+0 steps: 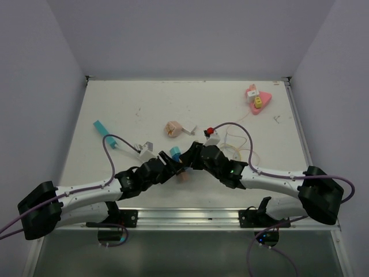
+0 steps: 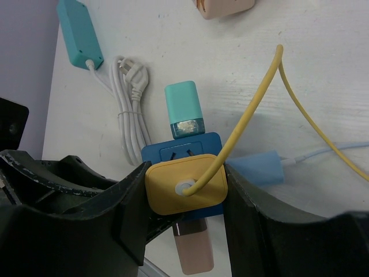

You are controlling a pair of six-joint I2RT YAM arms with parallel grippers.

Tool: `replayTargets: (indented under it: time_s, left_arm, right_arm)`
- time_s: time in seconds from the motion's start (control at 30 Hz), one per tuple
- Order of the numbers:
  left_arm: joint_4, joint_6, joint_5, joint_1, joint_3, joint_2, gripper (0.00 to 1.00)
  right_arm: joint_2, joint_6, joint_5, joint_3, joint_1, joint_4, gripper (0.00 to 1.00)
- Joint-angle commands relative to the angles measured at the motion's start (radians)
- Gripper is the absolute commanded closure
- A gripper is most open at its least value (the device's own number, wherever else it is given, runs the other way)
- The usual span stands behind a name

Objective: Pull the plug off the socket

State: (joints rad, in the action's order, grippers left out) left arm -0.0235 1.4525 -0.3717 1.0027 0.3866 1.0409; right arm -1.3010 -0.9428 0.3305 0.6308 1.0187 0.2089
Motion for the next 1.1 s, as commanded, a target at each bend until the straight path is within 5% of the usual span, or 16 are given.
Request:
replayTargets:
  time_s: [0.0, 0.53, 0.8, 1.07]
  left_arm:
    - [0.229, 0.084, -0.110, -0.024, 0.017, 0.056, 1.00]
    - [0.344, 0.126, -0.121, -0.016, 0.058, 0.123, 1.00]
    - [0.333, 0.079, -0.142, 0.004, 0.077, 0.127, 1.00]
    - [0.284, -0.009, -0.153, 0.010, 0.097, 0.076, 1.00]
  right_arm:
    - [0.120, -0.025, 0.110, 0.007, 0.001, 0.011, 1.00]
    - [0.289, 0.016, 0.242, -0.019, -0.068, -0.155, 1.00]
    - [0.316, 0.071, 0.085, -0.005, -0.239, -0.252, 1.00]
    - [0.172, 0.215, -0.139, 0.070, -0.403, -0.348, 1.00]
